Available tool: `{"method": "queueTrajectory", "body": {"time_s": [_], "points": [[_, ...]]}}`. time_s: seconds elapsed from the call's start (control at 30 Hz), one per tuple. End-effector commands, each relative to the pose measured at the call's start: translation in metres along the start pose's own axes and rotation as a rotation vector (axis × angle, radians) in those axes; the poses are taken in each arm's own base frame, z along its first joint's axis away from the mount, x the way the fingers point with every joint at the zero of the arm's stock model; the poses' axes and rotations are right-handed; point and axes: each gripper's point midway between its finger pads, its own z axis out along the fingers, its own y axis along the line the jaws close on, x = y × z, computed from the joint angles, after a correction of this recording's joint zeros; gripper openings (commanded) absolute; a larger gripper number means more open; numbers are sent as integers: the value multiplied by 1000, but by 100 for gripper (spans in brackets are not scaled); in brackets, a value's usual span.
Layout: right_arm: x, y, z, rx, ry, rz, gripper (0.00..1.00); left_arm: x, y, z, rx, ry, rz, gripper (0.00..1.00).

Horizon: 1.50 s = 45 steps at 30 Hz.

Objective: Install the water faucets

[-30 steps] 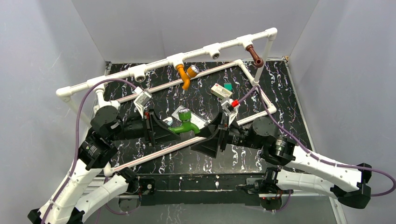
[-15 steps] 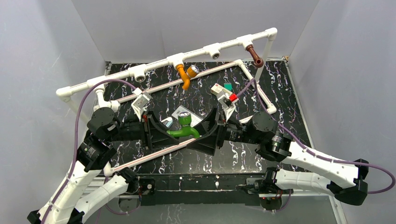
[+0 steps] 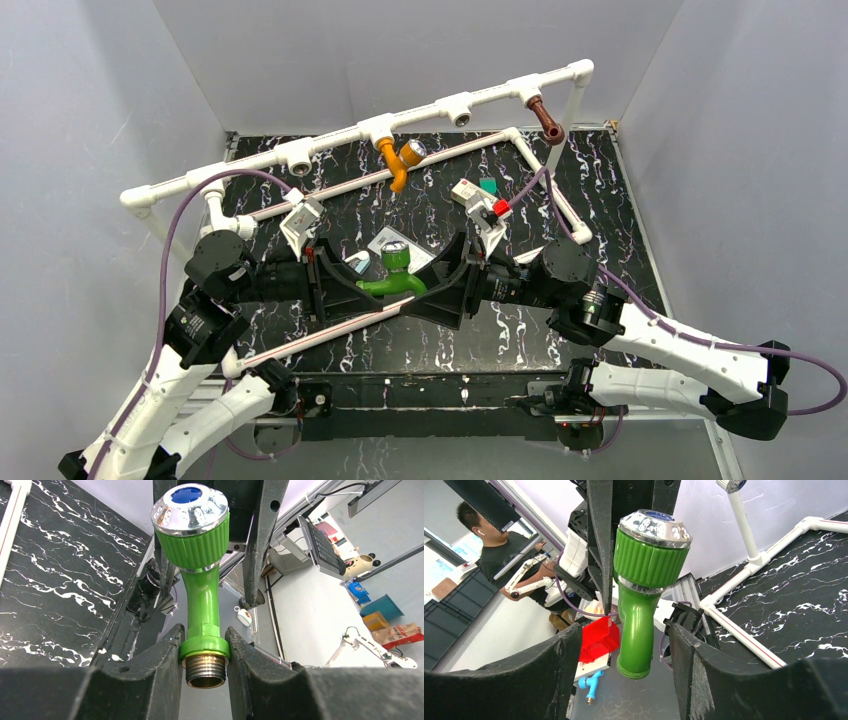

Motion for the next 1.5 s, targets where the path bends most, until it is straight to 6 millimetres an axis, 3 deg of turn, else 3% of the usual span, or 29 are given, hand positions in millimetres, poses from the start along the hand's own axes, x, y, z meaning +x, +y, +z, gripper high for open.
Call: {"method": "queueTrajectory", "body": {"time_s": [0.0, 0.37, 1.07, 1.23, 1.37, 1.47], "points": [[-29, 22, 0, -59, -77, -31, 71, -3, -14, -3, 52, 2, 52, 0], [-32, 17, 4, -39, -94, -28, 70, -1, -14, -3, 59, 8, 51, 0], [-32, 20, 6, -66, -107, -22, 53, 3, -9, -2, 50, 12, 43, 0], [-29, 17, 5, -56, -106, -19, 39, 3, -8, -2, 47, 12, 42, 0], [-29, 16, 4, -50, -103, -22, 5, 3, -7, -2, 44, 11, 39, 0], [-28, 12, 5, -33, -98, -21, 1, 2, -6, -1, 42, 11, 38, 0]]}}
